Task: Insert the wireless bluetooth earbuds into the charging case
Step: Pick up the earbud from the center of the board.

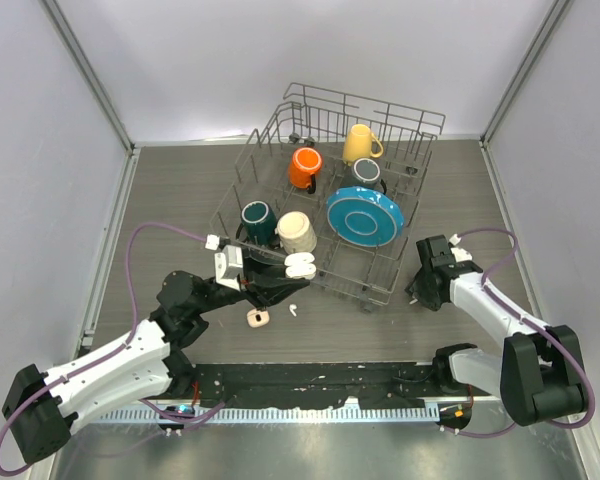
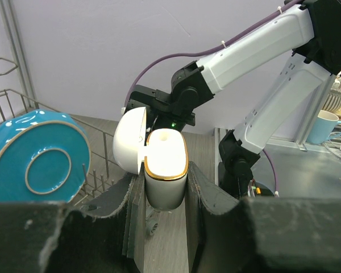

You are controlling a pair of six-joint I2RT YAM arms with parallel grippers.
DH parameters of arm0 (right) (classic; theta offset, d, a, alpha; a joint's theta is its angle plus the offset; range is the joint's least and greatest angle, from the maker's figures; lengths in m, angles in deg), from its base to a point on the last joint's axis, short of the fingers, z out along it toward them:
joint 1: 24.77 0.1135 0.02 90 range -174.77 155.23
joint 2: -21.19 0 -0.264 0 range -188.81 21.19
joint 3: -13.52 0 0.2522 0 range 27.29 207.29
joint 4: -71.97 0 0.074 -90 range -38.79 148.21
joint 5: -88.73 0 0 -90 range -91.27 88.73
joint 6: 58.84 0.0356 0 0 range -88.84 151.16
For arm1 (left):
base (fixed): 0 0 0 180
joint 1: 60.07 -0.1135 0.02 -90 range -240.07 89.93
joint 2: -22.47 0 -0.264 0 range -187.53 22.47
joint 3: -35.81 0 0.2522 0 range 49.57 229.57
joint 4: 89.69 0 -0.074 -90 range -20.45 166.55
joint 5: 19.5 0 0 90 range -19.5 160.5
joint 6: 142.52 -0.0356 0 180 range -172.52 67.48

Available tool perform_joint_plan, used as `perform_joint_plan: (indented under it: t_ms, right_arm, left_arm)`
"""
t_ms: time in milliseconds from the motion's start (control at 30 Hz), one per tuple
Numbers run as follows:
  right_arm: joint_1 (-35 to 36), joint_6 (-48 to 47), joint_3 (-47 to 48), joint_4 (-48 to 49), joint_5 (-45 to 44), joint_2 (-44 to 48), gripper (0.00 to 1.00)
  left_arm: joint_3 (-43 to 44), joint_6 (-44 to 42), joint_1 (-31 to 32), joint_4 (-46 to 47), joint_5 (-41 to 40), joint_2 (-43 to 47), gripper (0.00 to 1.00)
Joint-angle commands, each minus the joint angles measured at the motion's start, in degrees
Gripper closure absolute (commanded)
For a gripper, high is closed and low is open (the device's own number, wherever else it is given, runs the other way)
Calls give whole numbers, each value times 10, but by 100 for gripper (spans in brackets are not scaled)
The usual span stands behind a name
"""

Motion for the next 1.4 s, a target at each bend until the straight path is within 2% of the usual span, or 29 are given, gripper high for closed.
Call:
perform_joint_plan:
  t_ms: [0, 433, 667, 800, 1133, 1367]
  right_arm:
    - [0, 2, 8, 8, -16, -11, 55]
    - [0, 6, 4, 22, -14, -21, 58]
    - [0, 14, 0, 29, -5, -24, 51]
    - [0, 32, -7, 38, 0, -21, 51]
    - [0, 36, -12, 33, -4, -22, 62]
    - [0, 25, -13, 35, 5, -21, 65]
  left_arm:
    - [19, -1, 3, 18, -3, 2, 100]
    - [19, 1, 2, 16, -4, 1, 100]
    - [19, 2, 2, 17, -4, 0, 100]
    - [17, 2, 3, 16, -5, 1, 100]
    - [15, 1, 3, 13, -7, 4, 100]
    - [16, 2, 3, 13, -7, 2, 100]
